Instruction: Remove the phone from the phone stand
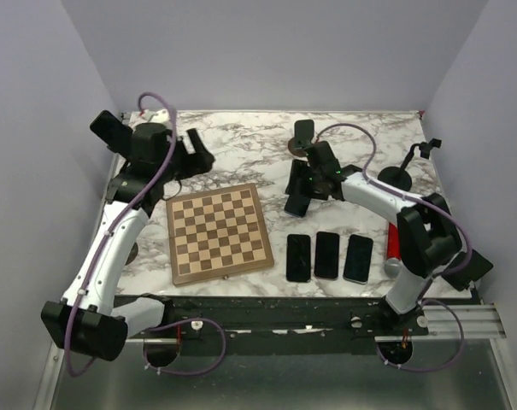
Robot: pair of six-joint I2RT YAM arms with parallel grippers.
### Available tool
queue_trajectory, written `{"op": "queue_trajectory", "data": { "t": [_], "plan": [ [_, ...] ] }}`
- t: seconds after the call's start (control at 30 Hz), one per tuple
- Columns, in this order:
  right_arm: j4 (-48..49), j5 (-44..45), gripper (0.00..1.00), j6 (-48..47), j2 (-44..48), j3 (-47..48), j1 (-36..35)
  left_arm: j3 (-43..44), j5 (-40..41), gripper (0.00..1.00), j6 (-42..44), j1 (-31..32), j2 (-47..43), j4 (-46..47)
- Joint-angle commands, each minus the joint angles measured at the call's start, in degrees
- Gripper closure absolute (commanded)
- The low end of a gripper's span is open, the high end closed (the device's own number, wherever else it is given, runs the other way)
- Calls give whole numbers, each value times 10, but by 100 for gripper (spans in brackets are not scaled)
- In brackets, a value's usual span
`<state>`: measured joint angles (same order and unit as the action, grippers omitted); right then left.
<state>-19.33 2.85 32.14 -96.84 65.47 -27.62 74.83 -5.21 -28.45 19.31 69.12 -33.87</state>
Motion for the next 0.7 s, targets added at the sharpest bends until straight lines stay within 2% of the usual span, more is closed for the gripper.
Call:
{"op": "queue_trajectory", "data": {
  "t": [0.0,0.07,0.17,0.27,0.5,0.67],
  "plan": [
    [13,-12,19,12,-81,88,-46,-80,-37,11,-19,-140,-70,55],
    [26,-19,23,14,-118,114,-61,-100,-18,11,-41,-185,-99,58],
    [22,-39,32,14,-174,157,-68,-120,-14,11,-70,-252,-124,73],
    [33,-44,43,3,-197,159,-69,-123,-4,11,-98,-303,-127,82],
    [45,-39,52,-35,-210,125,-68,-123,3,14,-123,-397,-87,129],
    [60,-78,55,-43,-192,95,-68,-136,33,20,-78,-412,-50,199]
  ]
}}
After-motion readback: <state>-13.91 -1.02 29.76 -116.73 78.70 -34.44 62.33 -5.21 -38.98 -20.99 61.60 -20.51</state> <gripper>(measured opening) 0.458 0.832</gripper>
